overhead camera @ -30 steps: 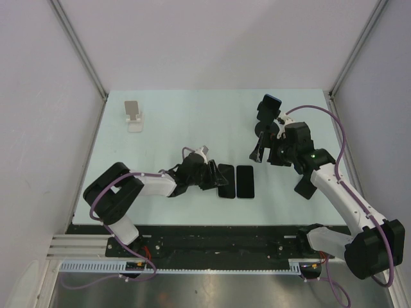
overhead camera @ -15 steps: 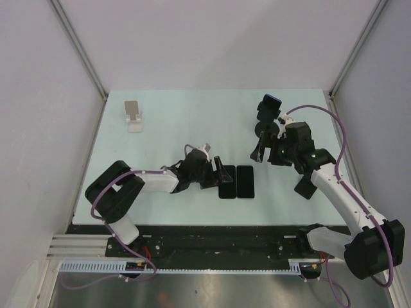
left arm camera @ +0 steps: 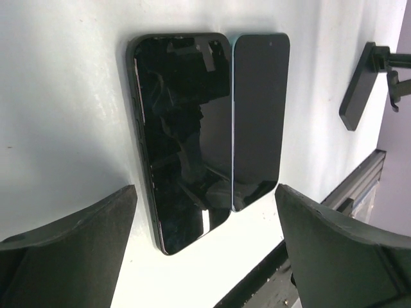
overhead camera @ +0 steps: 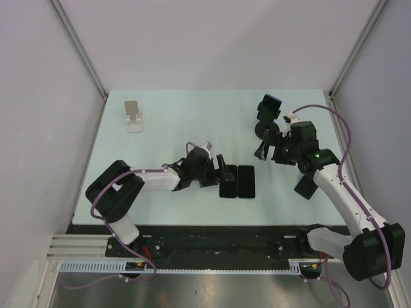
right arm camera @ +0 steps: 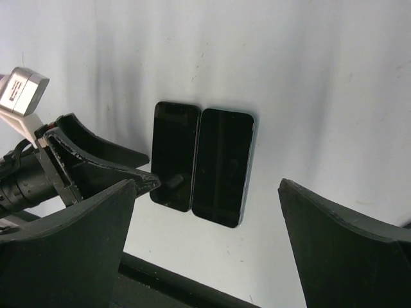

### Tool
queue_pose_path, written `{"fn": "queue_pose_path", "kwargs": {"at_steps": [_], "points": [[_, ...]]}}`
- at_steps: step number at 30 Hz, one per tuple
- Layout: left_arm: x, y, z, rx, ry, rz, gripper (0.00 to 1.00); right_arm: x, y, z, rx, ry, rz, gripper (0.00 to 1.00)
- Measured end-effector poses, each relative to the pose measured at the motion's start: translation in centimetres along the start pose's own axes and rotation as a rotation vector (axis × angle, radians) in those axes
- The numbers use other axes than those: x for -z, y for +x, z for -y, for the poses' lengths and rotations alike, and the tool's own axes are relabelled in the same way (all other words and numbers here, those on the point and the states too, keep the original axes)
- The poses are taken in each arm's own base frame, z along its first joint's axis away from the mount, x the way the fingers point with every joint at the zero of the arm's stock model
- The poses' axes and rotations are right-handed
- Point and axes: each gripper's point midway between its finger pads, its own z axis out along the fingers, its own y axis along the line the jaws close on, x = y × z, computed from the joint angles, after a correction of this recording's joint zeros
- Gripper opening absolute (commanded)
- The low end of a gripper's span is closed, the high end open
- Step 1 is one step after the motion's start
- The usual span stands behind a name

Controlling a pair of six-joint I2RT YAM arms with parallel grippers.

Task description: Remove the phone from the phone stand

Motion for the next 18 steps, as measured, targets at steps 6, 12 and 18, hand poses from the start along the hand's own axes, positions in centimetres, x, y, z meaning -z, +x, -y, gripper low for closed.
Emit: {"fn": "queue_pose_path", "kwargs": {"at_steps": [6, 12, 18], "points": [[1.2, -0.7, -0.8, -0.040, -0.064, 0.036, 1.00, 2.1, -1.5, 2.4, -0.032, 0.081, 0.078, 1.00], [4.6, -4.1, 1.1, -0.163, -0.060, 0.171, 1.00, 5.2, -2.8, 7.3, -0.067, 0.321, 0.174, 1.00], [10.3, -9.1, 5.2, -0.338, -0.004, 0.402, 1.00, 8.2, -3.1, 13.2, -0.159, 0.602, 0.230, 1.00]]}}
